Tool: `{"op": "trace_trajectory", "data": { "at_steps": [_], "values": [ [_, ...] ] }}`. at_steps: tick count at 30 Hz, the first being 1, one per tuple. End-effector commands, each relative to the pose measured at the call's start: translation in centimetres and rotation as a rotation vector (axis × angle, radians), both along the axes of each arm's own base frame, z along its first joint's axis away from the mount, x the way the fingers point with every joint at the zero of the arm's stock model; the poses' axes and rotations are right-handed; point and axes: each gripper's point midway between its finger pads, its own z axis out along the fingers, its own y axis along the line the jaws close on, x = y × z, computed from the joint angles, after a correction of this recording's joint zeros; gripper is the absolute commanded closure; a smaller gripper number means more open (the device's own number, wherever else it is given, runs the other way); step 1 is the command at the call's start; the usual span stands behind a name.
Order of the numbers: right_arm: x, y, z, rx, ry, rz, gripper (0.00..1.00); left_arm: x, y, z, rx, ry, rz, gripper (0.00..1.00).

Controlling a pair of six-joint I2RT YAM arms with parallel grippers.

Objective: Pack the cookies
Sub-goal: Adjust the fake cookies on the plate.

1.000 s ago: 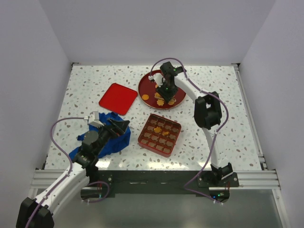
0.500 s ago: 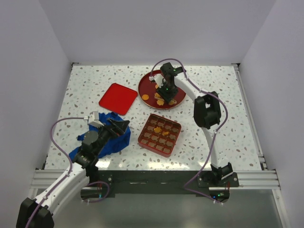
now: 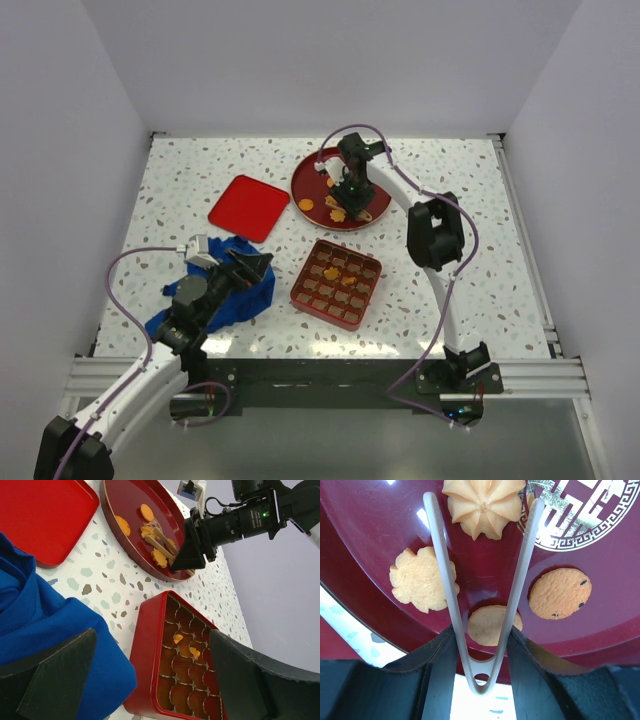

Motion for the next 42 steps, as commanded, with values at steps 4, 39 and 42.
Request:
{"op": "trace_trajectory", "data": {
  "at_steps": [4,39,42],
  "values": [
    [0.5,0.4,2.4,0.046,-0.030,-0.010,0.56,0.6,0.1,2.0,-0.002,-0.059,0.011,0.00],
    [0.4,-2.3,5.1,0.067,-0.017,-0.002,0.58,0.5,0.2,1.7,-0.008,-0.057,0.012,0.00],
    [-0.1,-2.1,5.8,0.085,-0.014,0.028,0.59,0.5,0.2,1.8,-0.009,-0.056,0.012,0.00]
  ]
}}
